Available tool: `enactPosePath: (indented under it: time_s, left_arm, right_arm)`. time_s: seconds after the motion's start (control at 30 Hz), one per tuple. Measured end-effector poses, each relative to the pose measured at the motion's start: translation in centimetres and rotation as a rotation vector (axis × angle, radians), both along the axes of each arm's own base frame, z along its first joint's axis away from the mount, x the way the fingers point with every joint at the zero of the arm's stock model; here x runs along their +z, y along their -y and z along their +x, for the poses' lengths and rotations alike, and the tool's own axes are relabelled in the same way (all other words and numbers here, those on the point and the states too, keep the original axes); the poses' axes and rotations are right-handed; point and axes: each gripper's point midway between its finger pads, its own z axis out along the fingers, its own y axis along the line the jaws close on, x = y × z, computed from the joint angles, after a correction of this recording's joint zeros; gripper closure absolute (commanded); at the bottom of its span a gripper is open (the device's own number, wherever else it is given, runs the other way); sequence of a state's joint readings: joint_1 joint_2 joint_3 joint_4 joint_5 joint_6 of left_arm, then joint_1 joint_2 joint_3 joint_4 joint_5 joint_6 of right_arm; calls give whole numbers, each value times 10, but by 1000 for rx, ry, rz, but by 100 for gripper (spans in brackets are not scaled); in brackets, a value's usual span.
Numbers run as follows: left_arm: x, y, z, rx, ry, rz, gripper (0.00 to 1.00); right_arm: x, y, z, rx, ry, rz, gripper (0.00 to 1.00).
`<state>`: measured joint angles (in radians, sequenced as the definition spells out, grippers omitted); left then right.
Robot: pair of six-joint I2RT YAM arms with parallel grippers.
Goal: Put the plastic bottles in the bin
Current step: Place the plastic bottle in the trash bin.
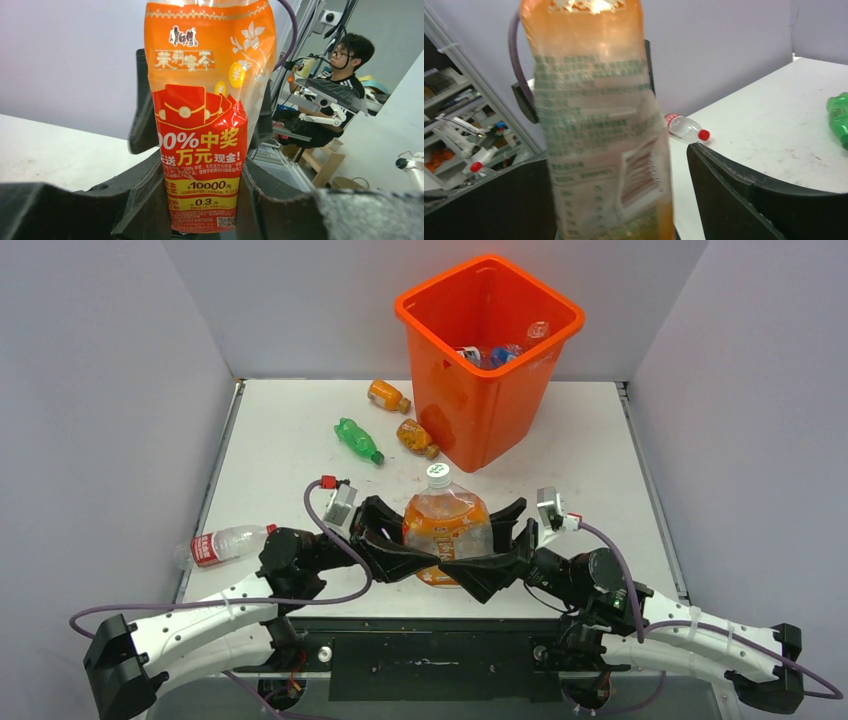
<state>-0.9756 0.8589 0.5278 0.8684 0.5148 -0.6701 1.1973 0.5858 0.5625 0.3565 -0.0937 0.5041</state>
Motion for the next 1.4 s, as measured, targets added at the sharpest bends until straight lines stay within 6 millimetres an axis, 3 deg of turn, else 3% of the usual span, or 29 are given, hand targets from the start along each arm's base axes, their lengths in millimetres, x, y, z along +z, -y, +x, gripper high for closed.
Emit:
enactPosePath:
  time_s: [0.13,0.23,0.5,0.63,0.77,0.93,1.17,1.3,1.4]
  left_arm:
    - [1,-8,-1,28,11,-6,95]
    - [3,-18,2,94,28,1,100]
    - [-25,-32,39,351,68,218,100]
    - [-49,-33,49,401,82,343,100]
    - [-68,-34,50,405,92,420,100]
    - [-72,-36,48,401,108,442,100]
    - [-73,-36,46,397,121,446,100]
    - [-73,-35,46,397,125,447,100]
    - [-73,-35,45,396,128,448,100]
  right_arm:
    - [-4,4,4,-31,-21,-52,0]
    - [9,14,9,-75,-12,-90,5]
    - [119,63,20,-243,81,-17,0]
    - [142,57,36,-320,85,-34,8]
    - [123,24,60,-369,55,-143,12]
    - [70,-13,81,-394,14,-327,22]
    - [56,-17,85,-403,-1,-378,47]
    - [49,-19,85,-403,-15,-397,55]
    - [40,-24,87,-398,-31,-428,70]
